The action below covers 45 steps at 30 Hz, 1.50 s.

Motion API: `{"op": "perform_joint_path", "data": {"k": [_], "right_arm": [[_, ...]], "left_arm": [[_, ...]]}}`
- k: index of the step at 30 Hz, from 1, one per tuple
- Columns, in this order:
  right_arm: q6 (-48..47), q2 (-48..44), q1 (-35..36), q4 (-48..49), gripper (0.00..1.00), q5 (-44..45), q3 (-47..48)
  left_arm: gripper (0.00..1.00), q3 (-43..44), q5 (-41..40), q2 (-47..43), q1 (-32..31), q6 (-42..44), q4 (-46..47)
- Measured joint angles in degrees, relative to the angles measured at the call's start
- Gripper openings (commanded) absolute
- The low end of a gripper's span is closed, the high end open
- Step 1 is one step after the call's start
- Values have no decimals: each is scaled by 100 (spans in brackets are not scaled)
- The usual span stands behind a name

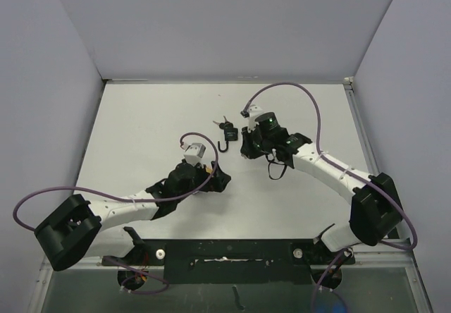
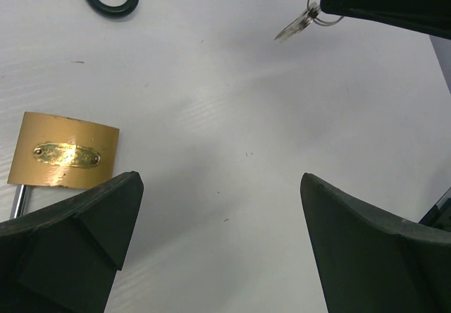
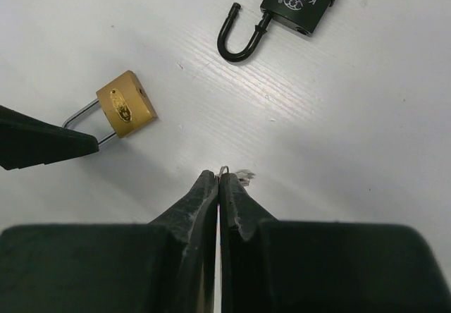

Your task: Unlock with the key

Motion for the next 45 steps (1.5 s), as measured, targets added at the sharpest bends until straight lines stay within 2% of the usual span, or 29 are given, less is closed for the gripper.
{"op": "perform_joint_path", "data": {"k": [6, 12, 22, 26, 33, 35, 37, 39, 45], "right_arm": [[76, -203, -20, -22, 0, -131, -70], [138, -428, -22, -61, 0, -223, -90], [181, -625, -52, -68, 0, -470, -136], [181, -754, -52, -120, 0, -542, -195], [181, -944, -57, -210, 0, -597, -229], [181, -973, -57, -214, 0, -616, -229], [181, -984, -59, -216, 0, -632, -229], [181, -986, -61, -227, 0, -634, -229], [181, -986, -129, -304, 0, -634, -229]], "left_arm": [[92, -39, 28, 232, -37, 299, 809], [92, -348, -129, 704, -122, 785, 2096], [84, -457, 7, 2618, -205, 2063, 5025], [83, -131, 243, 3093, -249, 2470, 5462], [80, 450, 737, 3230, -264, 3010, 5897], [75, 555, 824, 3283, -264, 3110, 5958], [56, 643, 942, 3359, -262, 3195, 6019], [43, 695, 1051, 3436, -256, 3265, 6039], [38, 710, 1211, 3497, -232, 3289, 6046]]}}
